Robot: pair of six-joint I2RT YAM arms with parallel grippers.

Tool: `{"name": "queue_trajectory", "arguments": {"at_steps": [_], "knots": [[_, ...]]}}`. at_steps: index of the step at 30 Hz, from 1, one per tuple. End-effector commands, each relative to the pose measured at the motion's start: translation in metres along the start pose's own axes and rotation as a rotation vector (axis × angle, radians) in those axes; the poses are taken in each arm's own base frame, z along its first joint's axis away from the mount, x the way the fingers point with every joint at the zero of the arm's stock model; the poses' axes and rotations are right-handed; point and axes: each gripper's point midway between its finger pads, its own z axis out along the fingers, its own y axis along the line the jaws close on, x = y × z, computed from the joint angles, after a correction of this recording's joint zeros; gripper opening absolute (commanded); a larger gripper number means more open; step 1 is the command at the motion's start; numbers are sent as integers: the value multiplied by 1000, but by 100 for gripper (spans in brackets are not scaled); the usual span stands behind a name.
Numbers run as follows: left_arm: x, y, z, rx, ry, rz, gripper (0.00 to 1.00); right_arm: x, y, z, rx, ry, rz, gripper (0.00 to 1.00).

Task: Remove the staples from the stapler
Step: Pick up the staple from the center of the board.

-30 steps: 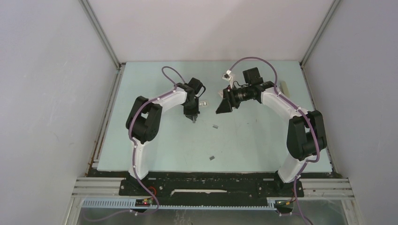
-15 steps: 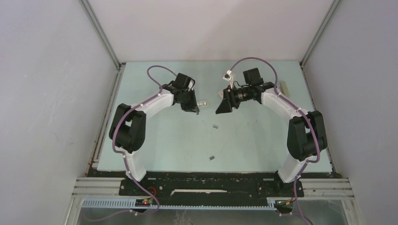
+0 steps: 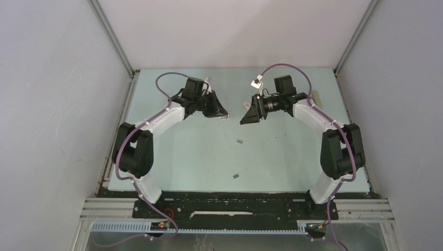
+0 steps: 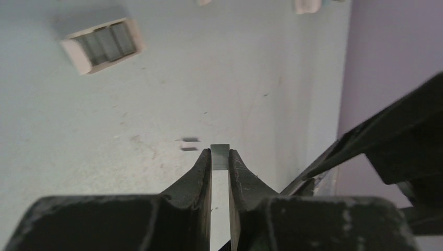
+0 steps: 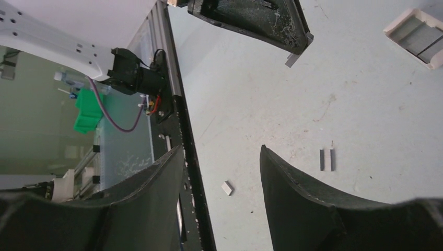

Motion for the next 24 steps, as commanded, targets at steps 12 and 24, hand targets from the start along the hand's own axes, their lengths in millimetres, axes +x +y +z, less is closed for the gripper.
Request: {"name": "queue_trajectory", "arguments": {"at_steps": [12, 24], "knots": [[-14, -59, -24, 261, -41, -51, 11, -26, 21, -19, -112, -101, 42, 65], [-17, -70, -28, 313, -52, -66, 11, -27, 19, -17, -133, -107, 76, 65]]}}
